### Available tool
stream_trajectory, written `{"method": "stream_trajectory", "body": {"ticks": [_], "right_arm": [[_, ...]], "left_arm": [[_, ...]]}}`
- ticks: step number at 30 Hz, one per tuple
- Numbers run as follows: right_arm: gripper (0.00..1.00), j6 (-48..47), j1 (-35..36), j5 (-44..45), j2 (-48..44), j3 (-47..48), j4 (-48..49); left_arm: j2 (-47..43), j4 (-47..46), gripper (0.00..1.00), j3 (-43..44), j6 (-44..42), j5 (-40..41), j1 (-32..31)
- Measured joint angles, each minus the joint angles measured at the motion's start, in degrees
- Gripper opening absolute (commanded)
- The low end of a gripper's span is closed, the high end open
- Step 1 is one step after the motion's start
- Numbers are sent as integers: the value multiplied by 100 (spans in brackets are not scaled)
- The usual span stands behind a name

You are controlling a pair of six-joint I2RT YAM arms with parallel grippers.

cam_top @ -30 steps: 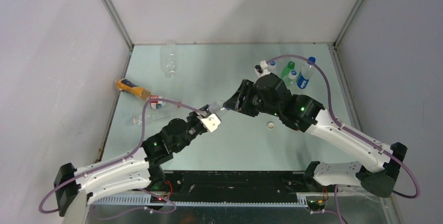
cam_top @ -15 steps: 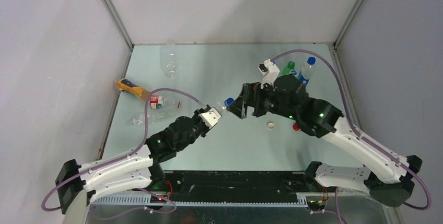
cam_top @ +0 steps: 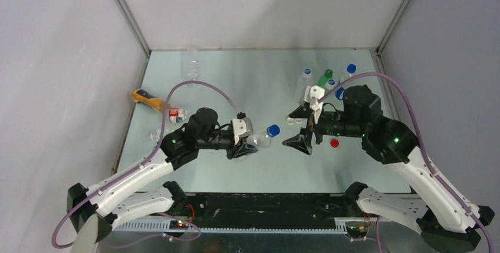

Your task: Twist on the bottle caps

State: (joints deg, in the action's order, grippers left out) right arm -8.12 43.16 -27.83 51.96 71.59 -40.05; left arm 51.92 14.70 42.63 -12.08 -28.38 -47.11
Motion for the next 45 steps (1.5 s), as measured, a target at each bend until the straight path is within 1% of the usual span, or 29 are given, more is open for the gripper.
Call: {"method": "stream_trajectory", "body": {"ticks": [4, 5, 11, 20, 26, 27, 29, 32, 35, 37, 39, 40, 42, 45], "right_arm": [[71, -695, 0, -579, 144, 0, -72], [71, -828, 0, -708, 186, 0, -76], [63, -1320, 68, -1156, 306, 0, -74], [49, -1552, 179, -1386, 540, 0, -57], [36, -1591, 214, -1427, 623, 0, -57], [31, -1591, 214, -1429, 632, 0, -55], [24, -1587, 214, -1434, 638, 0, -35], [21, -1554, 216, -1429, 654, 0, -15], [22, -1434, 221, -1316, 697, 0, 4], [20, -1292, 240, -1139, 734, 0, 76], [16, -1064, 264, -933, 778, 4, 168], [13, -916, 278, -820, 807, 4, 208], [10, -535, 289, -590, 892, 13, 275], [10, 345, 339, -109, 1073, 24, 385]], "left_arm": [[225, 337, 13, 229, -63, -531, 0], [267, 411, 13, 273, -94, -623, 2], [365, 629, 13, 411, -166, -896, 2], [372, 734, 13, 422, -205, -1023, 2], [376, 737, 13, 428, -210, -1082, 2], [380, 754, 13, 446, -216, -1086, 2], [385, 811, 13, 481, -249, -1084, 2], [385, 826, 13, 485, -258, -1069, 4], [352, 813, 13, 485, -254, -850, 0], [286, 765, 14, 466, -254, -540, -46], [153, 592, 14, 350, -254, -90, -129], [81, 490, 14, 271, -256, 162, -195], [-66, 188, 14, 48, -280, 699, -343], [-238, -201, 13, -278, -345, 1451, -529]]}}
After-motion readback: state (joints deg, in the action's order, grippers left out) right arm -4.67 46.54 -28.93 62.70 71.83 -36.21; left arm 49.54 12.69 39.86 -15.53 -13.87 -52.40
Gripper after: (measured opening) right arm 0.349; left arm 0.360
